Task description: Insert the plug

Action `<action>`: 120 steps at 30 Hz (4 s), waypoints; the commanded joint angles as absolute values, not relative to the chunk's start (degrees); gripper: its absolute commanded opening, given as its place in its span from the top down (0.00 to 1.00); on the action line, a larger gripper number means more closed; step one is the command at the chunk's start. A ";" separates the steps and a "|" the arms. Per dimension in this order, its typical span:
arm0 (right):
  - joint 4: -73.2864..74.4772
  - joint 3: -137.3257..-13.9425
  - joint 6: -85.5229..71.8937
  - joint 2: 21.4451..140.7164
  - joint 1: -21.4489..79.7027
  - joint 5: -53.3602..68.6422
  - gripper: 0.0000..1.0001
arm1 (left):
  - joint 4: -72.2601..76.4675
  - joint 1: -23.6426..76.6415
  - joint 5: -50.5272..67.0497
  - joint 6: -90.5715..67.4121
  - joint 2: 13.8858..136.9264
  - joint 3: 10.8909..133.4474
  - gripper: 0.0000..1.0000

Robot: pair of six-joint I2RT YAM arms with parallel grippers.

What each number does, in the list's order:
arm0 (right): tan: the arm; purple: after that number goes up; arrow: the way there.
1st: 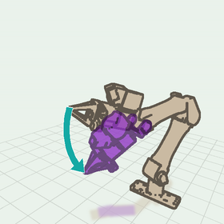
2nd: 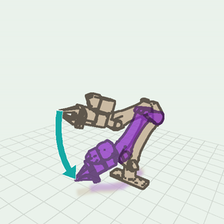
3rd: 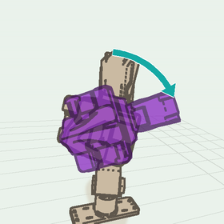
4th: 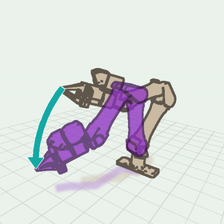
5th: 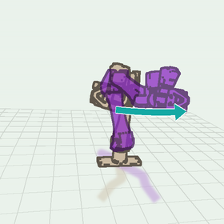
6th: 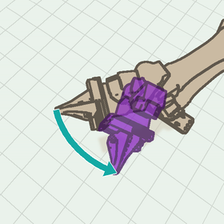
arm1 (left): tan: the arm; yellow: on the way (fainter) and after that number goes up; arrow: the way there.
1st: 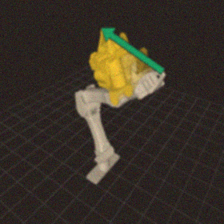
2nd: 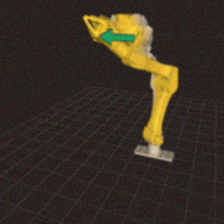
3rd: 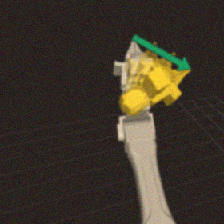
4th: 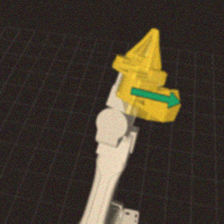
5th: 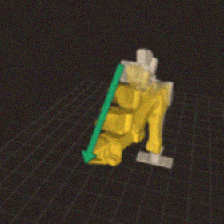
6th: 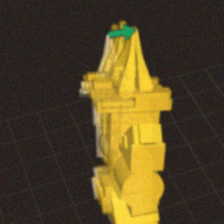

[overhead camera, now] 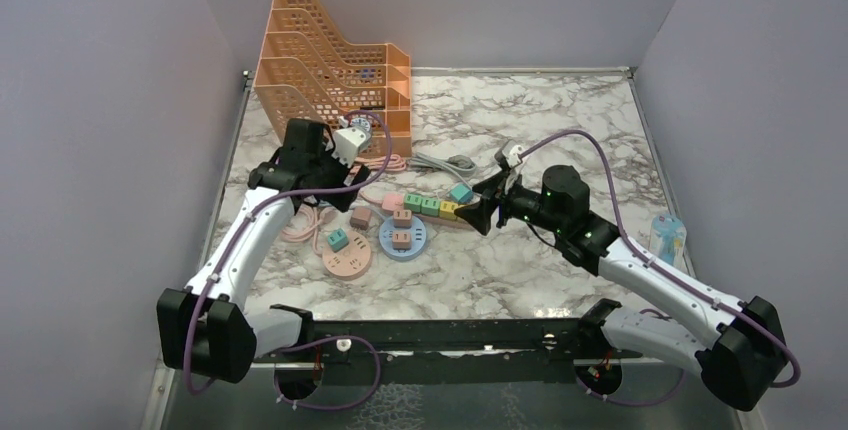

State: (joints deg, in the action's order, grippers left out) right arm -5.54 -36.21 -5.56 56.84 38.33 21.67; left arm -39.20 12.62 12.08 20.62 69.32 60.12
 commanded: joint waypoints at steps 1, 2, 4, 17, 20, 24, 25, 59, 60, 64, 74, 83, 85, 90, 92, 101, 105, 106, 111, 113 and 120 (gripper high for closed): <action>-2.77 -37.63 -12.21 57.54 38.76 12.69 0.32 | -33.90 14.06 8.85 17.22 66.54 54.16 0.15; -2.77 -37.40 -12.74 57.62 38.76 11.87 0.32 | -33.29 14.28 9.90 17.07 66.42 53.24 0.15; -3.16 -36.83 -12.99 57.67 38.76 11.06 0.32 | -31.49 14.41 11.24 15.23 67.25 51.99 0.15; -4.49 -34.91 -13.50 57.23 38.76 8.98 0.32 | -24.67 16.04 12.16 7.74 78.31 49.30 0.50; -4.63 -34.80 -13.36 57.42 38.76 8.71 0.32 | -24.20 17.38 10.49 7.00 80.19 49.61 0.46; -5.04 -34.53 -13.32 57.63 38.76 8.31 0.32 | -24.23 19.36 6.88 7.06 83.11 50.47 0.43; -5.09 -34.44 -13.31 57.65 38.76 8.21 0.32 | -24.56 19.65 6.10 7.44 83.74 50.70 0.43; -1.85 -37.68 -17.45 58.14 38.72 7.11 0.30 | -30.01 20.39 15.39 16.29 78.51 56.85 0.68; -0.69 -38.83 -19.45 58.78 38.75 7.24 0.30 | -29.57 20.37 16.36 16.80 77.11 56.89 0.68; 6.15 -45.33 -25.28 64.26 38.75 11.08 0.32 | -25.80 20.47 20.20 17.51 71.98 56.71 0.68; 2.74 -55.43 -37.37 73.68 40.12 28.27 0.32 | -9.94 23.82 32.87 20.48 58.70 47.85 0.66; 4.48 -62.19 -39.68 79.98 45.88 23.65 0.35 | -8.04 25.95 39.67 26.04 54.74 44.52 0.67; 5.05 -62.23 -39.73 80.22 46.05 22.81 0.36 | -8.01 26.01 40.68 26.41 54.31 44.03 0.67; 5.49 -62.74 -39.44 81.49 46.10 22.43 0.41 | -8.34 26.26 43.24 27.46 53.43 43.04 0.67; 5.77 -63.25 -39.37 82.46 46.21 22.18 0.44 | -8.99 26.33 43.95 28.44 53.07 42.77 0.67; 5.00 -64.95 -39.61 85.65 46.32 23.73 0.65 | -9.93 26.37 44.25 29.65 52.10 42.43 0.66; 3.96 -65.35 -37.62 86.42 46.34 25.13 0.95 | -9.94 26.37 39.51 26.92 51.03 42.27 0.42; 4.10 -65.60 -36.56 86.52 46.34 24.71 0.99 | -9.75 26.37 35.93 25.35 50.60 42.21 0.36; 3.43 -66.70 -29.26 87.15 46.32 22.99 0.99 | -11.20 26.41 13.70 17.14 46.20 42.54 0.17; 3.04 -67.38 -25.22 87.70 46.32 22.65 0.99 | -12.61 26.41 7.14 13.25 43.55 43.55 0.01; 2.91 -69.97 -7.29 91.63 46.40 29.79 0.99 | -18.35 26.37 -21.67 1.02 34.69 50.73 0.01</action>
State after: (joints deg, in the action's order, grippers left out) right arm 4.84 -67.51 -20.32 89.23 46.22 24.27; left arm -15.11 26.37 -0.25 9.04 39.05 45.06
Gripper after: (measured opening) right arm 0.266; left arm 0.990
